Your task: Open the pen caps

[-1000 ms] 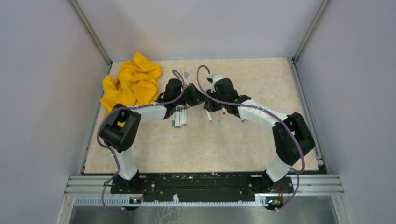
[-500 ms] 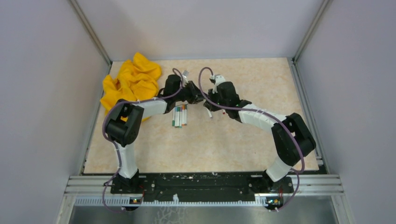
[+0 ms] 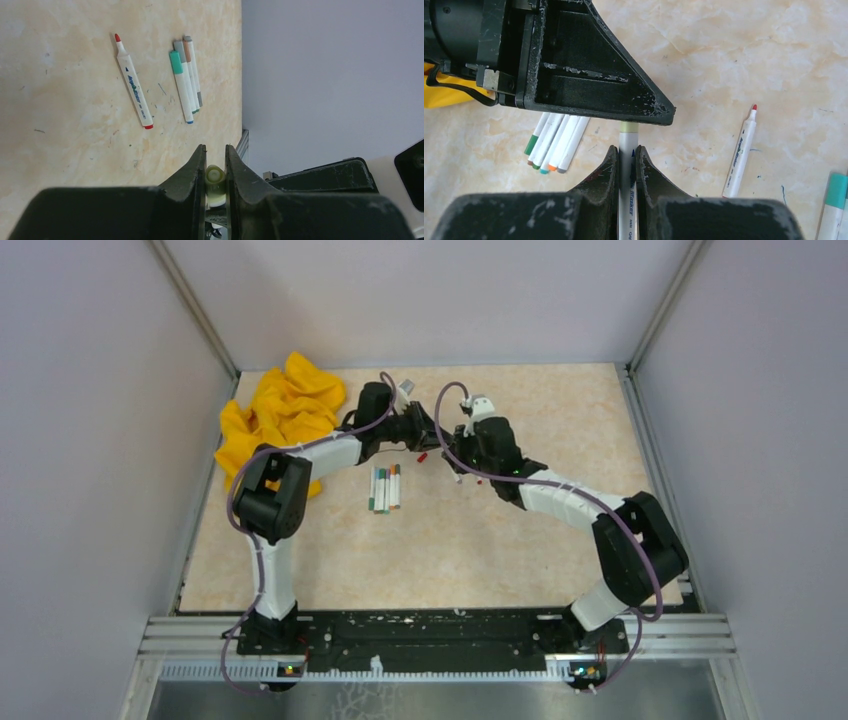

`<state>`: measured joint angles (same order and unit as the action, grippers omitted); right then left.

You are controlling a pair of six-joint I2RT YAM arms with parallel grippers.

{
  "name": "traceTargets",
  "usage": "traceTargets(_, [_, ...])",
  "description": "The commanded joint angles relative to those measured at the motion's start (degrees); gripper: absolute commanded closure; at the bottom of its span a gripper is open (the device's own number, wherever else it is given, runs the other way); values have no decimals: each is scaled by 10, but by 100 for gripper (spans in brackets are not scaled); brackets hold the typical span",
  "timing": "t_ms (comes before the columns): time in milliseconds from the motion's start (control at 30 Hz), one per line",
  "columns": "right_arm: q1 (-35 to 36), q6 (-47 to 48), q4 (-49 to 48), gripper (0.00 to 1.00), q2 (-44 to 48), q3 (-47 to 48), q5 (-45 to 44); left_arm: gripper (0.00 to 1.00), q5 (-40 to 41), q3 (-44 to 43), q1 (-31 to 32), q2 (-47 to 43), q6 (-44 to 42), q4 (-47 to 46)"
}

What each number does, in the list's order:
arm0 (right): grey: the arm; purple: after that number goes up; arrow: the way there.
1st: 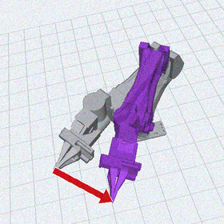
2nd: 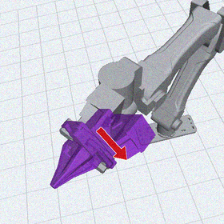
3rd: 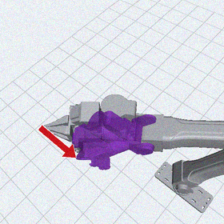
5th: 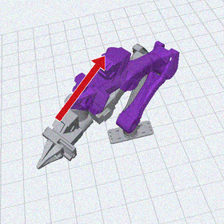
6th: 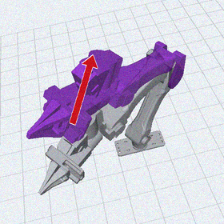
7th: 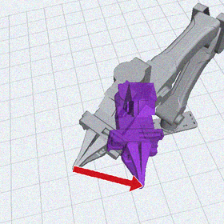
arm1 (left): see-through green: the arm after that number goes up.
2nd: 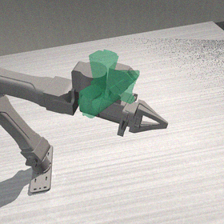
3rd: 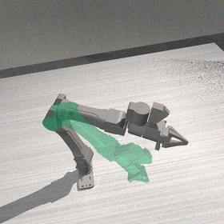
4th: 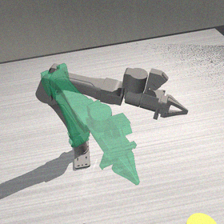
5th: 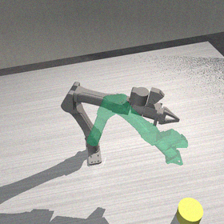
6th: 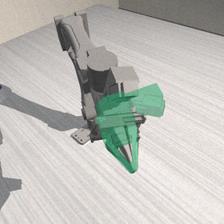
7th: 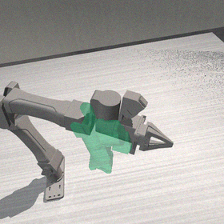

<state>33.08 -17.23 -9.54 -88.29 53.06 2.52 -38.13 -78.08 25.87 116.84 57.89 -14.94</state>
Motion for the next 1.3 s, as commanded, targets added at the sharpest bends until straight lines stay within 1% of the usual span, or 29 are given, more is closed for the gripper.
traceTargets(0, [17, -1, 112, 100, 41, -41, 60, 100, 132, -21, -84, 28, 4, -57])
traceTargets(300, [39, -15, 100, 100, 43, -75, 48, 100, 100, -57, -86, 35, 62, -94])
traceTargets(333, [43, -16, 86, 100, 42, -78, 46, 100, 96, -59, -87, 34, 69, -100])
traceTargets(533, [64, -25, 57, 100, 31, -105, 31, 100, 59, -57, -92, 33, 160, -158])
traceTargets(667, [80, -25, 59, 100, 31, -113, 14, 100, 51, -81, -103, 29, 174, -145])
traceTargets(833, [97, -29, 71, 100, 42, -121, -3, 100, 70, -91, -112, 19, 143, -103])
traceTargets(1000, [105, -34, 73, 100, 48, -128, -19, 100, 72, -74, -114, 22, 139, -112])
traceTargets(1033, [105, -33, 77, 100, 54, -126, -22, 100, 72, -73, -113, 23, 126, -110])
traceTargets(1100, [104, -31, 92, 100, 65, -117, -41, 100, 75, -85, -111, 22, 79, -76])
traceTargets(1267, [82, -22, 129, 100, 87, -81, -64, 100, 127, -104, -96, 5, -80, 71])
